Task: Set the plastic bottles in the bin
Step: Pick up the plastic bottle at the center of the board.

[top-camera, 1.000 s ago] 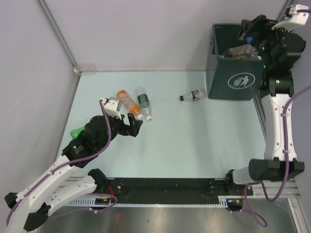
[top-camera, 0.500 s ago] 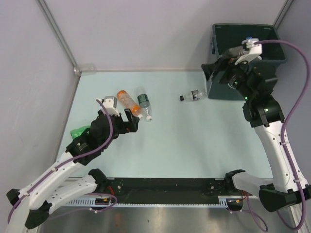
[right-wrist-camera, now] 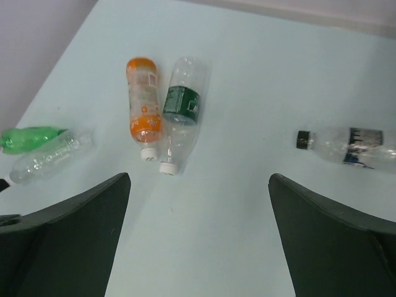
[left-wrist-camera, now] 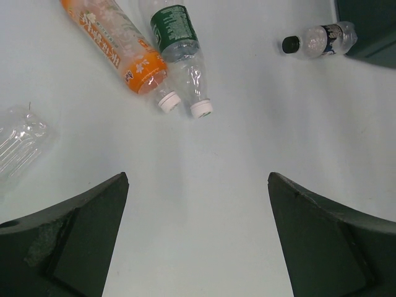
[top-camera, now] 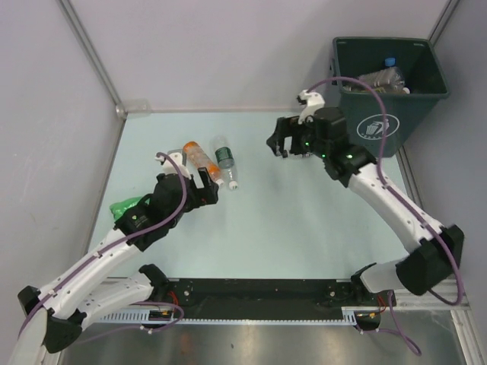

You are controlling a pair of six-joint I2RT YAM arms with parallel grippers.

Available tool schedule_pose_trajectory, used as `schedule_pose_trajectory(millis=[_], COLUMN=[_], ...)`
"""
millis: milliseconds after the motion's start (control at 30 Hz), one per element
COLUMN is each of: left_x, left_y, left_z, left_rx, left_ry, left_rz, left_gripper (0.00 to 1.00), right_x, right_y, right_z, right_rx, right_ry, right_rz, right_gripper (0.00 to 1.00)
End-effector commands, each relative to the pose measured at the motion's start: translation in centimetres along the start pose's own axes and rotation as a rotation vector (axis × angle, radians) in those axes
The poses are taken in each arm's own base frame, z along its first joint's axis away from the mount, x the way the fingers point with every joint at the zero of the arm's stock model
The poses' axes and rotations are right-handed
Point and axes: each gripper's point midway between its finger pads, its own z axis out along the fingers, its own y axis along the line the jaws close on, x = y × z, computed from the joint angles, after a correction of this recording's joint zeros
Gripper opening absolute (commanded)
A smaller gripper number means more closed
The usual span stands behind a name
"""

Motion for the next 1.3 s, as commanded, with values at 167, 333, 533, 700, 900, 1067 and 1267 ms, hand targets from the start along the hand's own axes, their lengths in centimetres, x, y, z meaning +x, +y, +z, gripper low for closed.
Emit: schedule_pose_trajectory(millis=[167,333,533,700,900,1067,1267], left_x=[-0.3,0.2,1.4,1.6,1.5,1.5,1.3], left_y=[1.8,2.0,2.0,1.6,1.4,1.4,1.5], left_z=[-1.7,-2.6,-2.7,-2.6,-2.7,-2.7,-2.8], left_rx=[-0.004,0.041,0.088,0.115,0.128,0.129,0.133], left_ry=[-0.035,-0.031,-0.023,-0.017,-0.013,-0.014,-0.022], left_rz=[0.024,0.080,0.115,0.124,0.135,0.139,0.134], left_gripper=[1.00,1.00,1.00,1.00,1.00,1.00,1.00], right_x=[6.1,8.3,11.4,14.8,16.1,18.1,19.9], right_y=[3.0,4.1,5.2,5.2,5.9,7.0,6.9], right_z=[10.8,15.5,19.5,22.3,24.2,25.8,27.2], right_rx=[-0.089,-0.136,-0.195,-0.211,-0.214,-0.210,-0.115], right_ry=[0.048,0.004,-0.023,-0.012,0.003,0.052,0.107], right_rz=[0.001,0.047,0.112,0.164,0.167,0.134,0.082], right_gripper=[0.98,0.96,0.97,0.96,0.96,0.95,0.87])
